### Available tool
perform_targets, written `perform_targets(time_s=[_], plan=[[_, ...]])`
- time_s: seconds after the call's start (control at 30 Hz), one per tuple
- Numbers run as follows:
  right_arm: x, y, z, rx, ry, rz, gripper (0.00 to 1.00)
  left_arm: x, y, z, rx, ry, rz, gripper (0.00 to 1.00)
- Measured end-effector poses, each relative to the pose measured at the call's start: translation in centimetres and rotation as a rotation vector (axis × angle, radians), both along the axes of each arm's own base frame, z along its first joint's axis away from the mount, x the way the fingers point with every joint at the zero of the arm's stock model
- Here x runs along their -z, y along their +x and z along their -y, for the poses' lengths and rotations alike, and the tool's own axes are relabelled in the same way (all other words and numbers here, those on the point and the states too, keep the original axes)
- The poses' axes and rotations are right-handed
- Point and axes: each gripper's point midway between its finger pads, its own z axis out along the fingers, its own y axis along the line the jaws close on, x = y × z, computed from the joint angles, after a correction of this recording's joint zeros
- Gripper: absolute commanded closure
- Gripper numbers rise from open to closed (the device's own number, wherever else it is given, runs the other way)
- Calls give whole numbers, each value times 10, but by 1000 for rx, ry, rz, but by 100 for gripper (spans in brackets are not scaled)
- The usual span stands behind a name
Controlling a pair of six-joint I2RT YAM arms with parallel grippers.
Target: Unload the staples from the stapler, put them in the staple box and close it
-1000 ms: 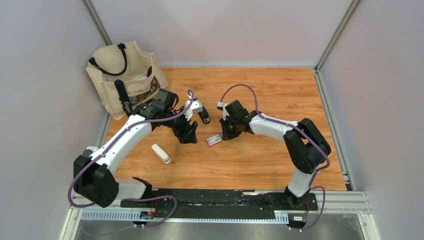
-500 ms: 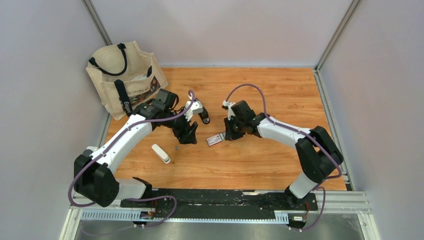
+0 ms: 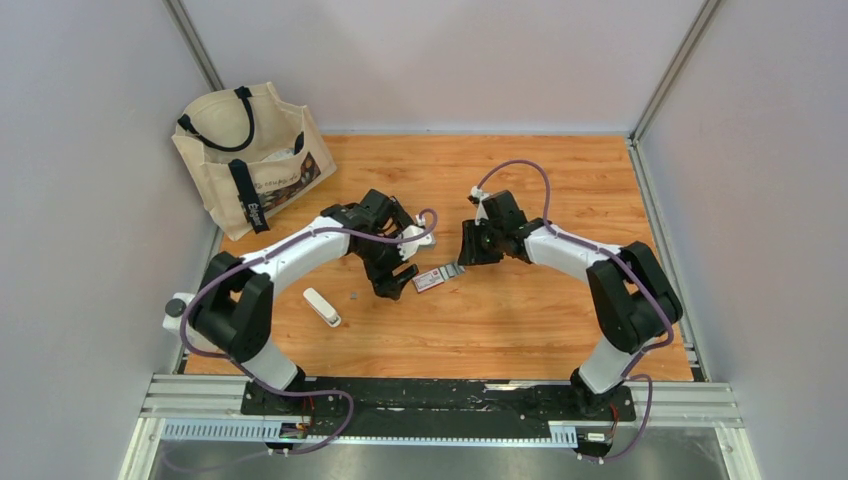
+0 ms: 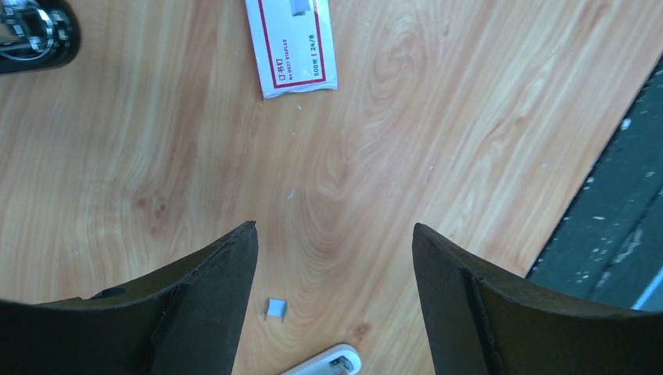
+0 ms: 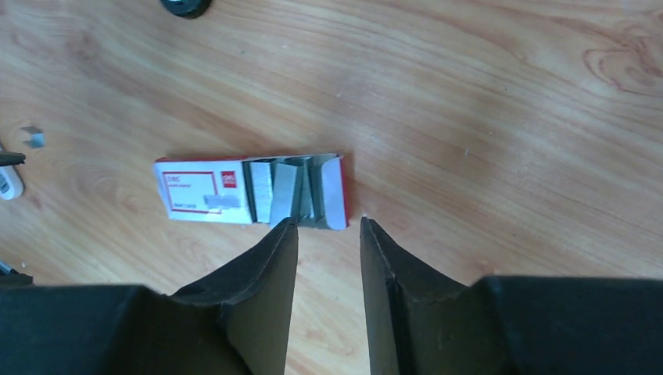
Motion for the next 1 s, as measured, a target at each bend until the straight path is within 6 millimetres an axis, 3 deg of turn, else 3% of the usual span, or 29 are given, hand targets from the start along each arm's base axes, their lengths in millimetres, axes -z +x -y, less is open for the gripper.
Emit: perform_targets(time_s=[0.17, 0.3, 0.7, 1.0], plan=[[22, 2, 4, 29, 0, -66, 66, 28, 8, 1, 49, 105, 18, 20], [30, 7, 4, 43, 12, -83, 69, 34, 20, 6, 73, 140, 49, 20], [19, 19, -5, 40, 108, -61, 76, 49, 43, 34, 153, 198, 114, 22], [23, 19, -7, 37, 132, -82, 77, 54, 46, 38, 203, 237, 118, 22]])
